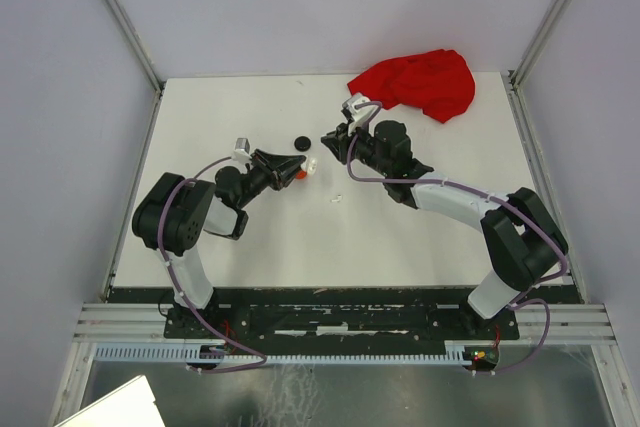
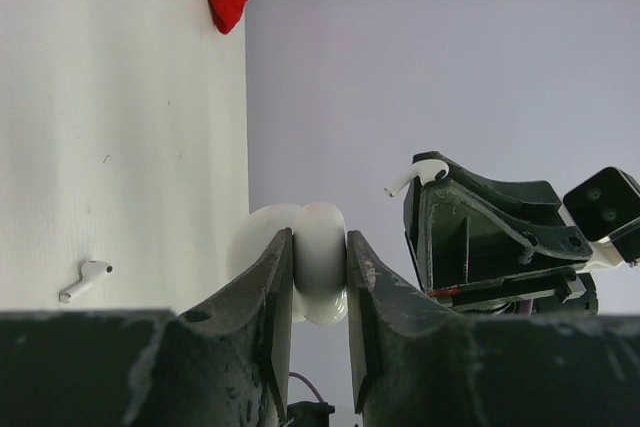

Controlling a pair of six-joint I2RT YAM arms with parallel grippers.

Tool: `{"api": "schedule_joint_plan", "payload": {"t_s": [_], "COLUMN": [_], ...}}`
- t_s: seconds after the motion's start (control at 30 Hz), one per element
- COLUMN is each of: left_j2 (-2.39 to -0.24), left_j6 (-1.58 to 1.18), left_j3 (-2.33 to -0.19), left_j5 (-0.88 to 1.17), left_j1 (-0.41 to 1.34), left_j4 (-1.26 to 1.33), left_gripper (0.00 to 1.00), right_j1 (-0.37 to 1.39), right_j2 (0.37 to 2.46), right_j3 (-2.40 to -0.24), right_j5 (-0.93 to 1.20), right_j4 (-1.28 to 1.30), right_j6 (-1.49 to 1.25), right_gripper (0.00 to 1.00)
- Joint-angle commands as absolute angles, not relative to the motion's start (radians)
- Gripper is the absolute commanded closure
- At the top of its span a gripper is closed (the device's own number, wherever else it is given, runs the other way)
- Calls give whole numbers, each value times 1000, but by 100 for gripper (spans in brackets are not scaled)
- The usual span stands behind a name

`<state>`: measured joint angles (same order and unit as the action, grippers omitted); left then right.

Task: Insert the wireless bluetooth earbuds into the charging case
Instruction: Place the earbud in the charging case.

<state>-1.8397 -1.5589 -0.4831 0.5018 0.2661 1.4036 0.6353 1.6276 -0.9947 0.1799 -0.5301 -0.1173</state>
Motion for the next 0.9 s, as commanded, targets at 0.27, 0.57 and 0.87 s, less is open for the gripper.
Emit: {"api": "schedule_joint_plan", "payload": {"t_s": [0.27,0.57,0.87], "left_j2": [-1844,-1848,-1864], "left_j6": [-1633,-1667,-1695], "left_j3": [-510,-507,-510], "left_j5": [495,504,531], "left_j1": [276,282,284], "left_j4": [1477,1493,1513], "left_gripper": [97,97,97], "right_j1": [739,772,775], "right_j2": [1597,1656,1755], "right_j3": [-916,-817,-739], "right_j5": [46,41,110], "right_j4": [-759,-1006,-1290], "right_j6": [-19,64,148], "right_gripper": [98,98,98]}}
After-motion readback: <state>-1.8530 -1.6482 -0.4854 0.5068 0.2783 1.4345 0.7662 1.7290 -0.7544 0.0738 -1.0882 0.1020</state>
